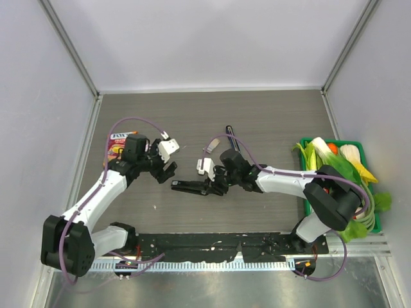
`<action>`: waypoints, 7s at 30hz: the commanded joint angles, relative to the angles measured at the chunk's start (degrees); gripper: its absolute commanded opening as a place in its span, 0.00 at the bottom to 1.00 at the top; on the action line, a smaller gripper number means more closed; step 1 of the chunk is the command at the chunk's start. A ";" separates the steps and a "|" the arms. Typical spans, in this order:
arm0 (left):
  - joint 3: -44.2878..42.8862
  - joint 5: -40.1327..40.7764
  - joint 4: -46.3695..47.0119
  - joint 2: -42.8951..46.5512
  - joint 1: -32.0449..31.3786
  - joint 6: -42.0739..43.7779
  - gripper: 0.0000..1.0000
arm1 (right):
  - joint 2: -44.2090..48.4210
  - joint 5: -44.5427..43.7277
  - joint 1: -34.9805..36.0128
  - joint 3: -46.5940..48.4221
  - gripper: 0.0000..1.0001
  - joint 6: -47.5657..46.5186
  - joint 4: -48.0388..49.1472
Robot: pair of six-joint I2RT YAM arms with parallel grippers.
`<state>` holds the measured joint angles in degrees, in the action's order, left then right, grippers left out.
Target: Load the staples into the stapler
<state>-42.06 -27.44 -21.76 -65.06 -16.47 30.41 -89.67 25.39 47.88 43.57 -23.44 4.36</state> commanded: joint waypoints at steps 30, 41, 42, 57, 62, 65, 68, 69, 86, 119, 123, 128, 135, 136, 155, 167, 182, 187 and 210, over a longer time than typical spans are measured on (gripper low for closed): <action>-22.35 4.94 4.62 -29.59 -15.70 -0.61 0.79 | 6.53 -10.77 -21.33 6.98 0.40 4.19 -19.66; -20.08 4.76 9.54 -27.67 -15.70 -2.99 0.79 | 2.22 -16.51 -21.16 6.26 0.46 8.41 -18.69; -19.81 5.03 9.63 -27.32 -15.70 -2.91 0.80 | 1.87 -16.68 -21.33 6.26 0.46 8.33 -18.60; -19.19 6.08 9.54 -26.17 -15.44 -2.20 0.80 | -0.34 -19.75 -21.25 6.88 0.19 6.40 -19.48; -20.86 5.21 9.19 -27.31 -13.95 -1.94 0.80 | 1.51 -22.22 -21.51 6.09 0.06 5.42 -18.60; -21.48 4.59 9.19 -27.75 -12.98 -1.50 0.80 | 1.60 -22.75 -22.12 6.09 0.01 5.43 -18.86; -21.66 3.36 9.28 -28.02 -12.01 -1.41 0.80 | 1.78 -21.09 -22.83 5.56 0.01 3.94 -18.78; -21.74 2.66 9.28 -28.11 -11.75 -1.32 0.80 | 1.95 -20.38 -22.92 5.47 0.01 2.89 -18.69; -27.28 -14.30 11.12 -35.39 -4.45 0.70 0.81 | 10.03 -3.77 -27.49 1.78 0.01 1.12 -13.77; -68.86 -14.93 -34.95 -67.31 -9.19 46.67 0.80 | 5.82 -5.08 -29.07 -0.42 0.01 -6.88 -14.12; -67.98 -13.43 -30.28 -67.57 -10.33 43.60 0.80 | 5.56 -4.73 -29.07 -0.42 0.01 -6.70 -14.03; -68.76 -14.22 -27.11 -68.18 -10.86 39.47 0.79 | 5.64 -4.56 -29.07 -0.68 0.01 -6.53 -13.94; -68.94 -10.18 -27.11 -69.50 -12.53 39.64 0.71 | 6.17 -4.56 -29.07 -0.77 0.01 -6.27 -13.68; -68.86 -9.83 -26.50 -69.76 -12.62 39.37 0.69 | 6.26 -4.56 -29.16 -0.68 0.01 -6.27 -13.50; -67.71 -10.08 -23.59 -63.97 -11.57 32.43 0.17 | 2.57 -7.10 -29.86 -0.42 0.01 -4.86 -12.09; -70.96 -20.28 -31.06 -56.06 -11.92 29.88 0.20 | -1.47 -7.37 -29.86 1.43 0.01 -3.54 -12.01; -70.79 -26.43 -26.41 -56.84 -19.13 14.42 0.43 | -1.91 -6.84 -29.86 1.60 0.01 -3.45 -11.31; -71.49 -26.87 -24.56 -57.73 -19.13 12.04 0.52 | -1.56 -6.75 -29.77 1.34 0.01 -3.63 -11.30; -68.15 -28.10 -19.73 -57.63 -14.64 8.52 0.74 | -1.47 -6.67 -29.86 0.55 0.01 -4.60 -11.22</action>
<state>-110.52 -52.77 -43.44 -122.23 -31.18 40.45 -90.06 20.75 18.31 44.77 -28.36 -7.09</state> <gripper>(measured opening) 0.740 0.257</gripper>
